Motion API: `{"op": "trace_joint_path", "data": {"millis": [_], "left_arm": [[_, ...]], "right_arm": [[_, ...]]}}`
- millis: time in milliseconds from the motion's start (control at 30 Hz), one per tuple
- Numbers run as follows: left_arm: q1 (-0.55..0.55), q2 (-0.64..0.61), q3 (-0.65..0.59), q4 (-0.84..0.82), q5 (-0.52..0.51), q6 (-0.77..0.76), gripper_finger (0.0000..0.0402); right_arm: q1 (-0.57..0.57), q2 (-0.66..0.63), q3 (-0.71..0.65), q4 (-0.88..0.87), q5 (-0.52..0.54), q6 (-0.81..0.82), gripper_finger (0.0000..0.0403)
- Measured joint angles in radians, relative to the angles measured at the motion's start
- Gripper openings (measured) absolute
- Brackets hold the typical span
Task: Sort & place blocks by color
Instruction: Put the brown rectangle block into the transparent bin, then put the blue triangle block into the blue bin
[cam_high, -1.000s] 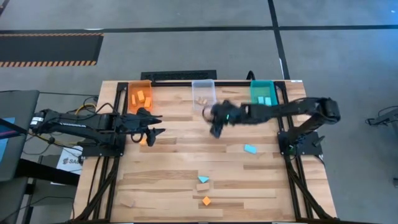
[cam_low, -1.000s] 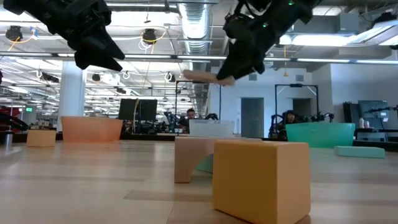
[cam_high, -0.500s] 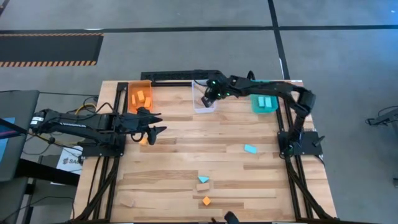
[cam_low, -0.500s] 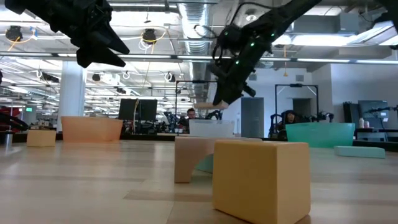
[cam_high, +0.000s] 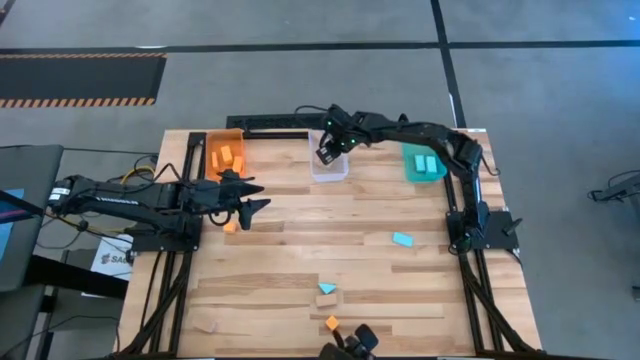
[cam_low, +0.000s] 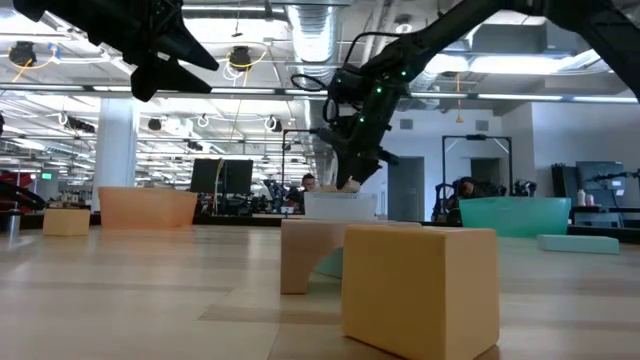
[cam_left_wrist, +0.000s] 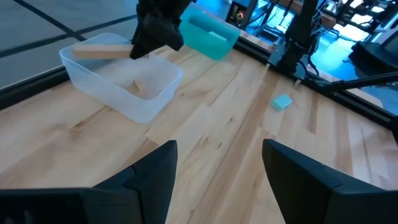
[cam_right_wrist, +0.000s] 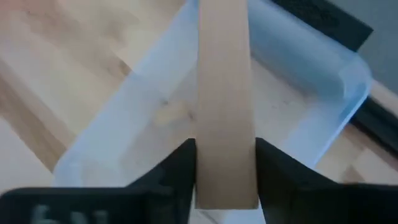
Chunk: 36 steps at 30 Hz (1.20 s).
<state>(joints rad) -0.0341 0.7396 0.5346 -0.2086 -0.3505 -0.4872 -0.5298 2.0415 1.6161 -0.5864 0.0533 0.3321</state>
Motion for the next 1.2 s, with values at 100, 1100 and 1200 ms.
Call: {"op": "trace_joint_path", "data": {"millis": [100, 1100, 1200], "left_arm": [[0.0, 0.0, 0.0, -0.001, 0.001, -0.001, 0.0223], [-0.228, 0.002, 0.0, -0.247, 0.77, 0.1, 0.0223], [-0.343, 0.028, 0.0, -0.237, 0.713, 0.091, 0.0223]], "right_arm": [[-0.007, -0.005, 0.003, 0.015, 0.02, 0.016, 0.022], [0.547, -0.347, -0.038, -0.298, -0.061, -0.006, 0.0317], [0.636, -0.337, -0.037, -0.295, -0.041, 0.051, 0.0317]]}}
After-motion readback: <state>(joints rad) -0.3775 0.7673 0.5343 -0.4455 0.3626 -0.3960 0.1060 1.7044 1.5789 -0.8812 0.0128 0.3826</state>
